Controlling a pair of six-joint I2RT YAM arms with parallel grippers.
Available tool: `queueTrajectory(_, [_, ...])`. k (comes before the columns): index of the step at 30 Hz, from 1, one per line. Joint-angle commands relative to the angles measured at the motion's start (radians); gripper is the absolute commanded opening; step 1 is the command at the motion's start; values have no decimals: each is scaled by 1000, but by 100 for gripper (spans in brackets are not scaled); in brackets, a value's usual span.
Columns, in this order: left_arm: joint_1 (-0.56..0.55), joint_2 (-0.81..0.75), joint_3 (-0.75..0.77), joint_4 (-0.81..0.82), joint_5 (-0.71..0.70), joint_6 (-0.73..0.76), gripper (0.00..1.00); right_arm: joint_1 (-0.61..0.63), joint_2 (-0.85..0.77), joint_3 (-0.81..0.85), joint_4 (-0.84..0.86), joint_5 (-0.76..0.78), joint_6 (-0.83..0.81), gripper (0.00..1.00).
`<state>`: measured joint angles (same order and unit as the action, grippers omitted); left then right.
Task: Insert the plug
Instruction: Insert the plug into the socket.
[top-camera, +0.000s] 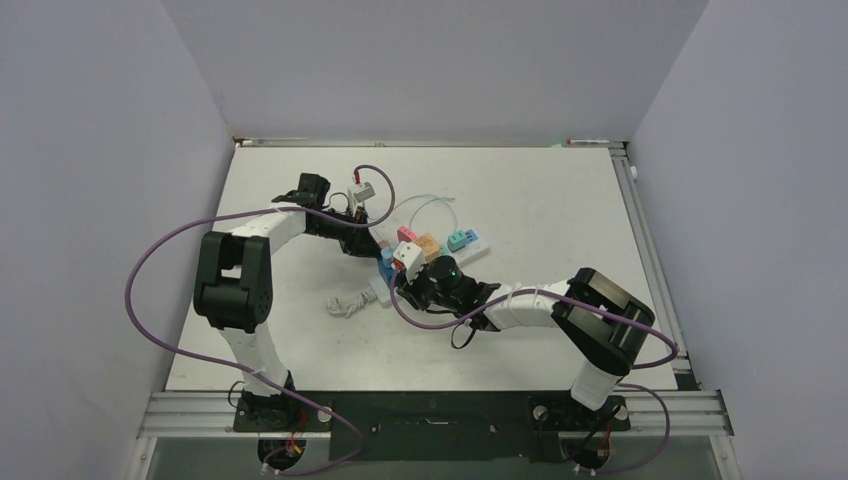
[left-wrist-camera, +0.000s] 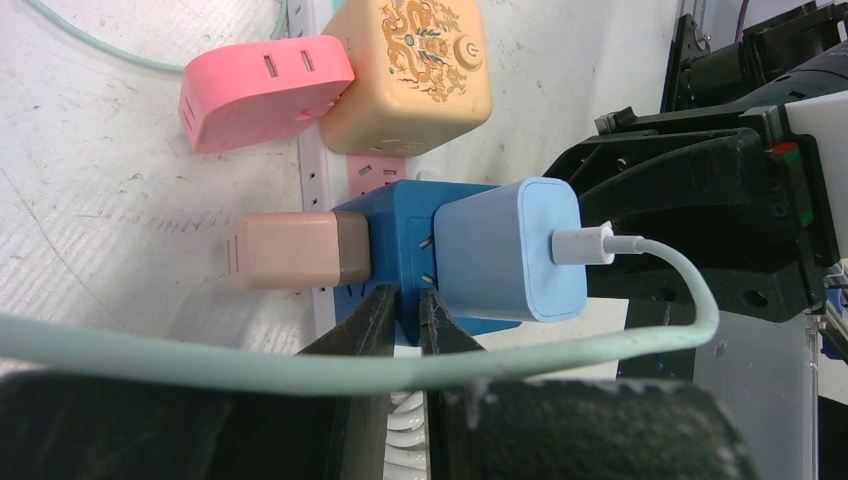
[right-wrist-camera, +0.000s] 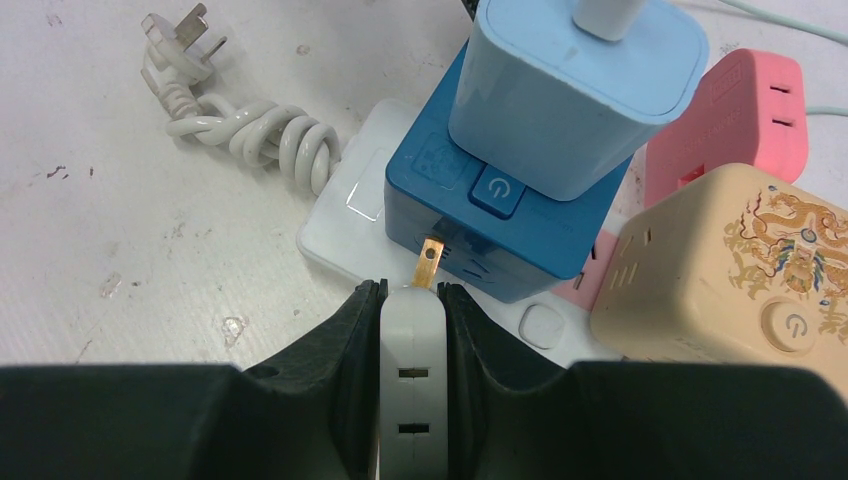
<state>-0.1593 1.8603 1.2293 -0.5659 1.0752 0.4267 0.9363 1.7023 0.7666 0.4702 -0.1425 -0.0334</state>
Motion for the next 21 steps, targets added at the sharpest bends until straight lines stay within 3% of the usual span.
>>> queueTrajectory(1, [-17, 9, -8, -3, -57, 34, 10, -3, -1, 1, 57, 43, -2, 5])
queueTrajectory(21, [-17, 12, -2, -7, -57, 31, 6, 4, 23, -20, 51, 50, 16, 5])
